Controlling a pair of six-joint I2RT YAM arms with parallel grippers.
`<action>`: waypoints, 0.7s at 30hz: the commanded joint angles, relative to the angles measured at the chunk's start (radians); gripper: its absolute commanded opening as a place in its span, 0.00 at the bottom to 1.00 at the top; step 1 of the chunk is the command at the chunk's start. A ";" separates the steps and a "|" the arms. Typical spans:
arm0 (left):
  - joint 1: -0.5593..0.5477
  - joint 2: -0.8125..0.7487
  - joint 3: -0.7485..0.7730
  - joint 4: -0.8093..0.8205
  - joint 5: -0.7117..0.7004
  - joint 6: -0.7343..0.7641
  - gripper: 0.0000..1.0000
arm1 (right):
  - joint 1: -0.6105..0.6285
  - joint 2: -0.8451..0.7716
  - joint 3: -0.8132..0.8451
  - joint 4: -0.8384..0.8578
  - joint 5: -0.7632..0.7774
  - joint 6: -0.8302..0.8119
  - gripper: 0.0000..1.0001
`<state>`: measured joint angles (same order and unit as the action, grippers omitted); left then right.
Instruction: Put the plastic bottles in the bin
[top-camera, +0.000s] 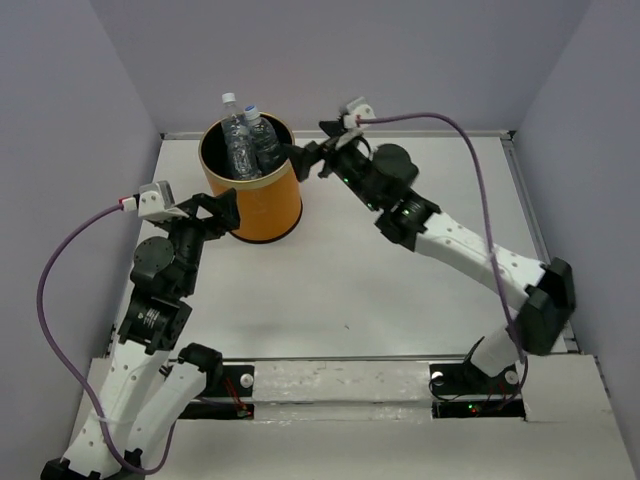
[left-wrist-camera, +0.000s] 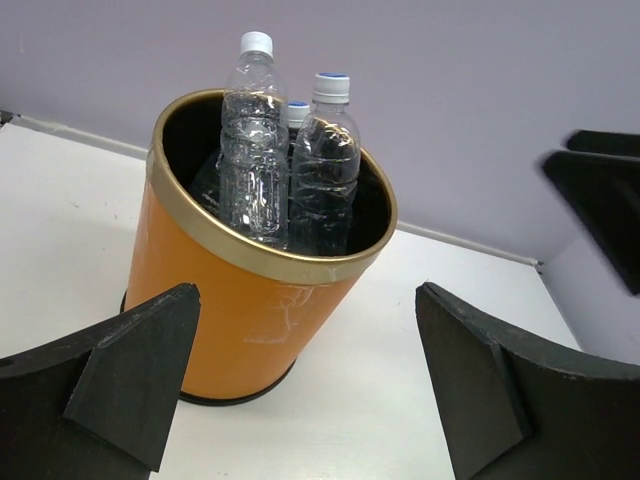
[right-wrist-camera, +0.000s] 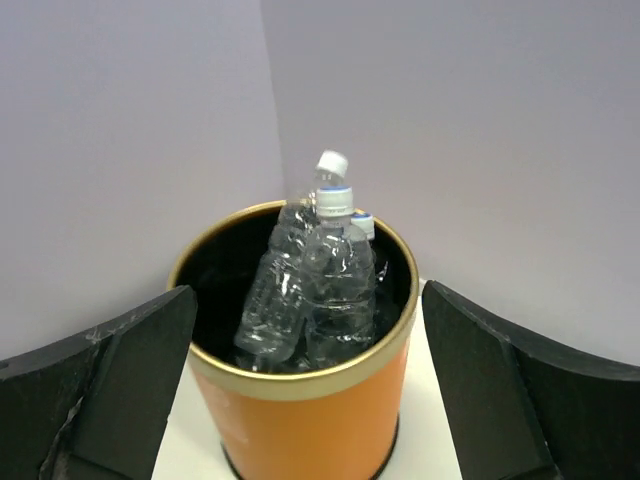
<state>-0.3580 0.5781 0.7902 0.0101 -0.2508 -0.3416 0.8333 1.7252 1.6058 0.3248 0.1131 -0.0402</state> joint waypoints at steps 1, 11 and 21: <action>0.002 -0.029 0.009 0.031 0.067 0.010 0.99 | 0.010 -0.303 -0.363 0.154 0.100 0.148 1.00; 0.004 -0.171 -0.025 -0.007 0.324 -0.072 0.99 | 0.010 -1.077 -0.963 -0.317 0.333 0.321 1.00; 0.002 -0.320 -0.092 -0.119 0.337 -0.131 0.99 | 0.010 -1.474 -1.146 -0.429 0.298 0.445 1.00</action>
<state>-0.3580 0.2893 0.7147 -0.0929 0.0490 -0.4534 0.8387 0.2749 0.4782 -0.0582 0.4019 0.3431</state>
